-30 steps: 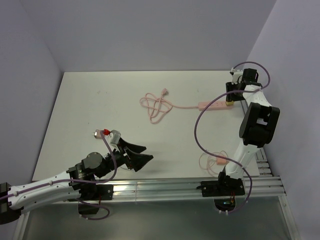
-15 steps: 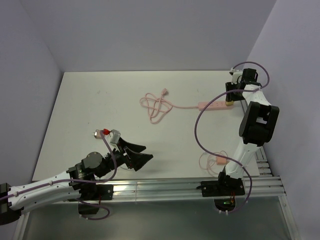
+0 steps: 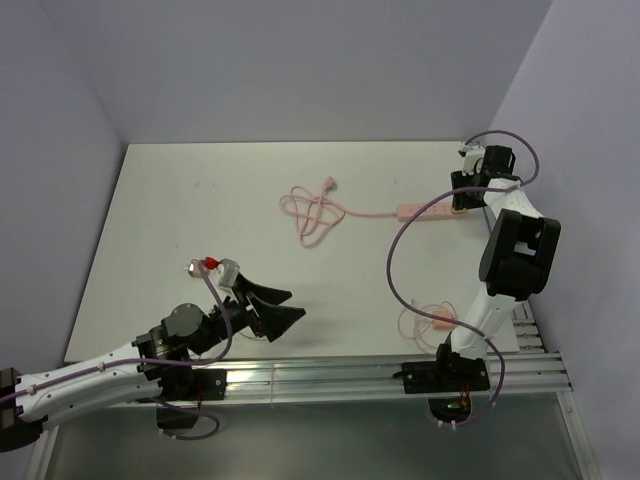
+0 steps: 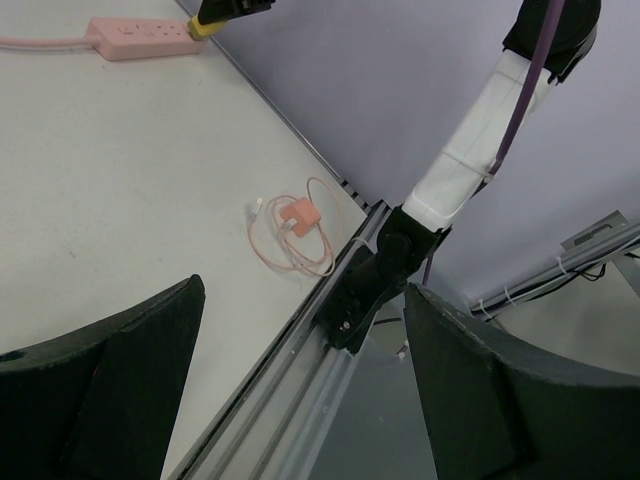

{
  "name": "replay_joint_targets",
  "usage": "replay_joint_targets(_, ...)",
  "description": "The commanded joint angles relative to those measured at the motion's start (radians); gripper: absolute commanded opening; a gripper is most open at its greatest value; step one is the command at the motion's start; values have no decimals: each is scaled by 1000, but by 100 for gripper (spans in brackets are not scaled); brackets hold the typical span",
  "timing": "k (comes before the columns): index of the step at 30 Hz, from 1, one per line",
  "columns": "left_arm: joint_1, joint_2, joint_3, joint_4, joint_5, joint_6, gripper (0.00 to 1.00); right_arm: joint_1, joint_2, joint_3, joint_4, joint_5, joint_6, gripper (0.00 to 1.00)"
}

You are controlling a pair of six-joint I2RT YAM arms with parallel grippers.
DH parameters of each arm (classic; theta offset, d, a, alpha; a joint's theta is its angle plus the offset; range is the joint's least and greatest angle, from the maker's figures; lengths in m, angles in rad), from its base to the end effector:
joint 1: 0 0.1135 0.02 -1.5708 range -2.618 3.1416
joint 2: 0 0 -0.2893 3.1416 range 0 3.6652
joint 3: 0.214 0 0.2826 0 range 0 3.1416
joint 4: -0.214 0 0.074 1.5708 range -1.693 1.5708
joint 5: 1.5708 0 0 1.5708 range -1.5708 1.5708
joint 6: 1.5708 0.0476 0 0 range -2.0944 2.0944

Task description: Insert the plug

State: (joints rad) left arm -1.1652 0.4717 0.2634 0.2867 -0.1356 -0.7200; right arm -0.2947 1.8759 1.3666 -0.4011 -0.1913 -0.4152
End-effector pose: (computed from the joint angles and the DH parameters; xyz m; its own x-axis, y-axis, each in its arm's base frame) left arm 0.0713 -0.1497 0.2561 -0.5420 -0.3935 -0.7425 0.6649 0.3396 -0.6653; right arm 0.4345 -0.1224 0.2118 -0.7615 -0.1827 -0.6219 -0.1460 0.9831 -0.1100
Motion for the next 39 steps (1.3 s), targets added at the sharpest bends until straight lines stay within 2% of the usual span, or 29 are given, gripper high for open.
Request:
replay_joint_targets(1,6,-30,5,23,8,7,87,-37,37,-35,-117,56,1,0)
replay_joint_targets(5,7,-31,5,20,7,11,87,-49,83,11,-142,53,4,0)
replay_joint_targets(10,9,-7,5,26,14,13,87,-38,189,166,-243,56,33,0)
replay_joint_targets(24,19,-54,-3,5,16,-2,87,-14,227,189,-297,151,93,0)
replay_joint_targets(35,19,-93,0,-38,19,-24,86,28,345,380,-449,190,141,0)
replay_joint_targets(39,19,-113,-1,-54,10,-30,86,40,338,365,-435,190,145,0)
